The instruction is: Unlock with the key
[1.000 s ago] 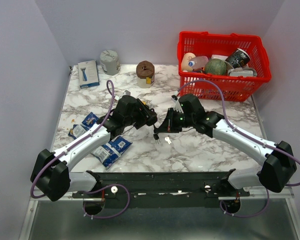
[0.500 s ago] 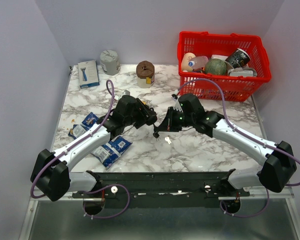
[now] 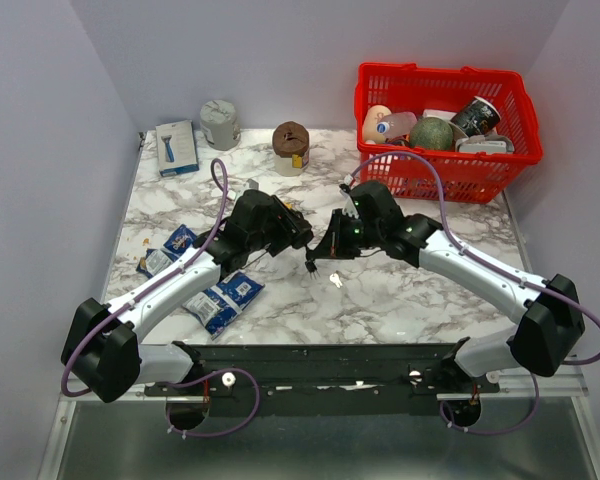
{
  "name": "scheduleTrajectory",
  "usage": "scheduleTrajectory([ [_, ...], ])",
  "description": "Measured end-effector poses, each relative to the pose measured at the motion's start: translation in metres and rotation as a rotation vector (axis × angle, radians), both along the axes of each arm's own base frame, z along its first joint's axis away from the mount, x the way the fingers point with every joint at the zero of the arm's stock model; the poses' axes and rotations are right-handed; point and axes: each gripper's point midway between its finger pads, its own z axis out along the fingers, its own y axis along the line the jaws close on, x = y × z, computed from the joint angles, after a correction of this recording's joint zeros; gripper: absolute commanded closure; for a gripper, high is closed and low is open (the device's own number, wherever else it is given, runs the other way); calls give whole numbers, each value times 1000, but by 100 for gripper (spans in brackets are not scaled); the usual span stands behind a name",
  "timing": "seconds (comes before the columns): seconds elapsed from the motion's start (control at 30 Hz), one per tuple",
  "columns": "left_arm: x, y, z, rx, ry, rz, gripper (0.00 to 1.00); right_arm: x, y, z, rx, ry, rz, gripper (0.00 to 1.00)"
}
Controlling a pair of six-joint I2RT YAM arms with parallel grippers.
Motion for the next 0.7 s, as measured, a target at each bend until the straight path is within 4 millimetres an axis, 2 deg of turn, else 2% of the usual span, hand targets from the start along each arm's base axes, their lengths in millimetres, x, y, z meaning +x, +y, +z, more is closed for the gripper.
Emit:
scheduleTrajectory([
  [0.7,4,-6,11,-39,-37,-24,100,10,-7,5,-32,-87,-22,99],
])
